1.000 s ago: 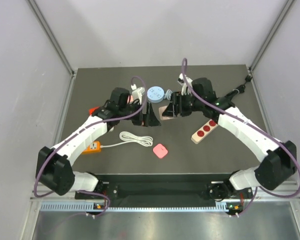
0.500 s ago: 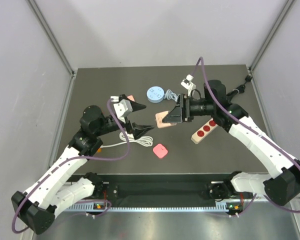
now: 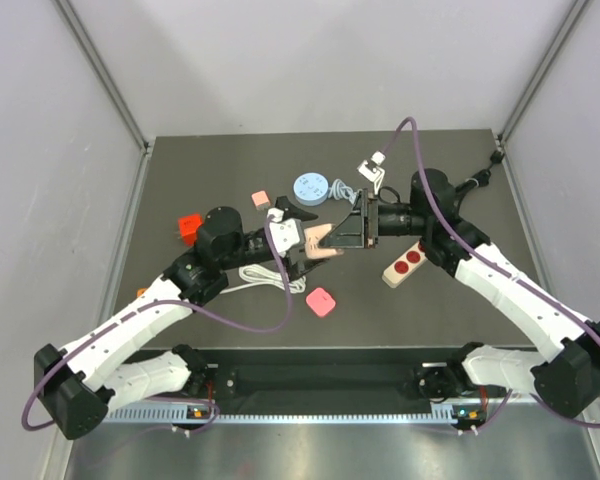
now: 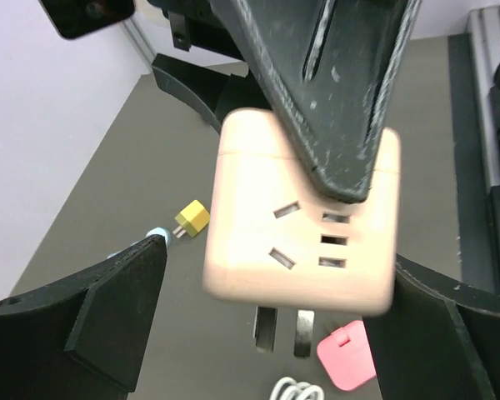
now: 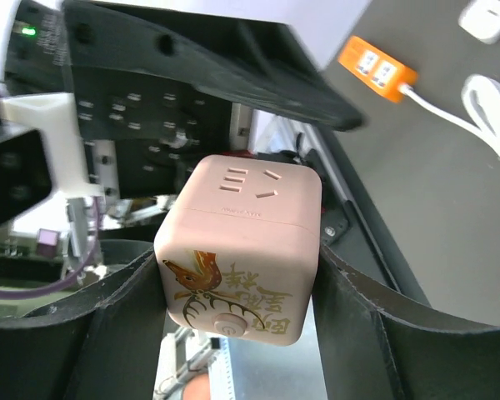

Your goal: Insert the plug

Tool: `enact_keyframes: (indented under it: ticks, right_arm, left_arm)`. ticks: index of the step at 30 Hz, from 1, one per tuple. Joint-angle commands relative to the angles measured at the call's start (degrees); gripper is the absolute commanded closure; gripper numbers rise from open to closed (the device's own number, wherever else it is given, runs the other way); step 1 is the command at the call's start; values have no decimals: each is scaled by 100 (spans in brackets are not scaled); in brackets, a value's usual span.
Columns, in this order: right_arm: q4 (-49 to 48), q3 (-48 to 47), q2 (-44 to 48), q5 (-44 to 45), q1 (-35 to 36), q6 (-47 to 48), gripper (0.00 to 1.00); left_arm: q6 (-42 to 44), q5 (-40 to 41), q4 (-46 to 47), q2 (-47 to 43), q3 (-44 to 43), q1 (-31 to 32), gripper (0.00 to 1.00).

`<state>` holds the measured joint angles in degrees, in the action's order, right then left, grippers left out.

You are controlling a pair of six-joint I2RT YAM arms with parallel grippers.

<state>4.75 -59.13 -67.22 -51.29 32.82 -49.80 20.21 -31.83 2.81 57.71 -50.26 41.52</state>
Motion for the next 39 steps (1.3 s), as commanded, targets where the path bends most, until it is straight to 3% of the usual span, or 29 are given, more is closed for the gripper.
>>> enact_keyframes:
  ticks: [1, 6, 10, 12, 15, 16, 20, 22, 24, 25, 26, 30, 34, 37, 38, 39]
  right_arm:
    - [-1159, 68, 43, -355, 146, -563, 100]
    - [-1302, 156, -10, -347, 295, -654, 100]
    - [-1275, 209, -28, -321, 304, -663, 100]
    - [-1258, 236, -28, -303, 304, -654, 100]
    - [-1266, 262, -19, -277, 304, -697, 100]
    - [-1275, 271, -19, -277, 304, -689, 100]
    - [-1354, 288, -28, -268, 304, -750, 100]
    - [-1346, 288, -28, -250, 304, -759, 99]
    - [-1346, 297, -28, -259, 304, -742, 92]
    - [-1346, 297, -10, -268, 304, -733, 82]
    - [-1346, 288, -2, -268, 313, -733, 78]
    - [-1179, 218, 60, -206, 287, -540, 59]
    - [-1152, 201, 104, -250, 234, -382, 31]
    - [-521, 52, 279, -101, -20, 258, 28]
    - [90, -88, 393, -5, -99, 495, 28]
    - [435, -203, 455, 344, -178, 1115, 28]
  left_arm:
    - [580, 230, 27, 108, -213, 32, 6]
    - [607, 204, 316, 56, -107, 49, 16]
    - [511, 169, 606, -102, 51, 49, 46]
    - [414, 125, 686, -181, 104, 49, 47]
    - [300, 125, 669, -252, 139, 49, 27]
    - [274, 107, 668, -269, 148, 49, 25]
    - [124, 2, 782, -357, 262, 49, 26]
    - [80, -103, 809, -366, 271, 49, 56]
    - [19, -226, 730, -288, 114, 41, 90]
    - [-60, -261, 469, -235, 0, 41, 95]
    - [-104, -384, 284, -156, -123, 41, 99]
    - [-604, -938, -70, 161, -485, 41, 100]
    - [-1123, -1027, 316, 21, -248, 41, 100]
    - [-1624, -790, 247, -129, -247, 32, 100]
    - [-1773, -789, -23, -103, -300, 6, 100]
    - [-2001, -850, -174, -59, -457, -29, 100]
